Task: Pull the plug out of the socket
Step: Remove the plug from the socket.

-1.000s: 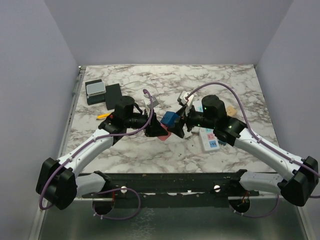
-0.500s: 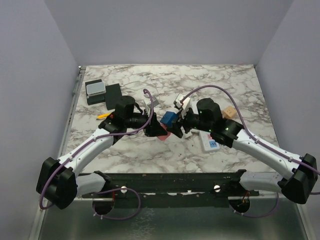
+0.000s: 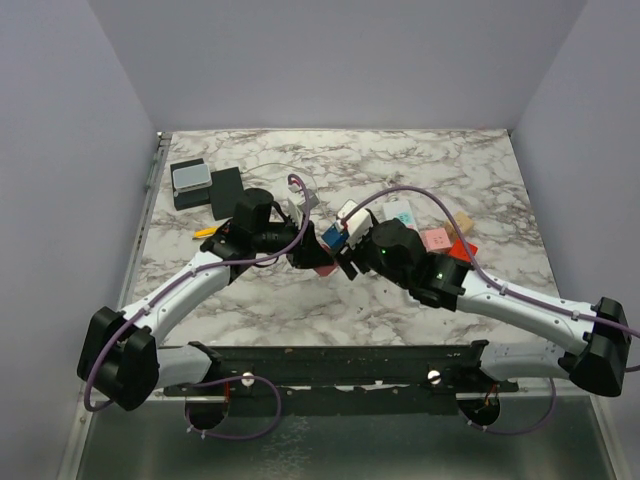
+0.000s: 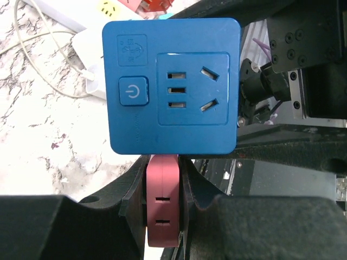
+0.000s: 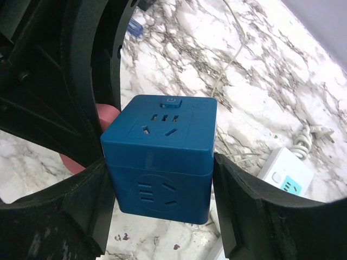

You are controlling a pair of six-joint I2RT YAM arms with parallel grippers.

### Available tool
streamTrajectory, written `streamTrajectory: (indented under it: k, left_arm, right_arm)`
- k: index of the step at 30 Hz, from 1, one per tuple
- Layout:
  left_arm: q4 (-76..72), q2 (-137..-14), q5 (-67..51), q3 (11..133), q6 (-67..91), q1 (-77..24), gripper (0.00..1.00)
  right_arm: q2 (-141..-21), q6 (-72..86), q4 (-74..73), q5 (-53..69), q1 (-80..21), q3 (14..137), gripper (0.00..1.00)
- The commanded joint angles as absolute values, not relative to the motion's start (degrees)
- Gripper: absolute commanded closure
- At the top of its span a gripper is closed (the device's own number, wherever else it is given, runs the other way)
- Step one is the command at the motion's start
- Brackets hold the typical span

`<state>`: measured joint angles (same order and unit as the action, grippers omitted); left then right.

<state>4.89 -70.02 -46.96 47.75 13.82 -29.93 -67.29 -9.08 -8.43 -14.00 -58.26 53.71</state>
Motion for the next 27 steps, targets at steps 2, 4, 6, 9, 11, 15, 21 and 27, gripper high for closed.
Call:
streamTrajectory:
  k: [2, 4, 6, 9, 11, 15, 21, 27]
  left_arm:
    - [4.76, -70.75, -44.29, 49.39, 13.51, -29.1, 1.0]
    - [4.8, -70.73, -44.67, 49.31, 13.32, -29.1, 1.0]
    - [4.79, -70.83, -45.05, 49.24, 13.3, -29.1, 1.0]
    - [4.81, -70.98, -45.6, 49.13, 13.28, -29.16, 1.0]
    - [4.78, -71.1, -45.61, 49.13, 13.31, -29.12, 1.0]
    - [4.8, -71.18, -46.3, 49.05, 13.14, -29.2, 1.0]
    - [4.75, -72.04, -48.76, 49.01, 13.09, -29.56, 1.0]
    - [5.46, -72.85, -51.04, 49.02, 12.5, -31.29, 1.0]
  right_arm:
    - [-68.95, -7.61, -5.68, -24.12, -59.82, 54.58, 0.99]
    - [-69.13, -5.75, -5.47, -26.12, -59.77, 54.82, 0.99]
    - [-69.29, -4.97, -6.86, -26.87, -59.71, 55.77, 0.99]
    - [-69.09, -4.0, -8.38, -26.93, -58.86, 56.8, 0.99]
    - [-69.16, -3.66, -9.34, -26.93, -58.01, 57.11, 0.99]
    - [-69.02, -4.35, -9.62, -25.1, -57.33, 56.78, 0.99]
    - [-69.33, -9.5, -9.43, -19.62, -57.13, 56.22, 0.99]
    - [-70.57, -14.74, -10.47, -14.2, -55.98, 56.61, 0.99]
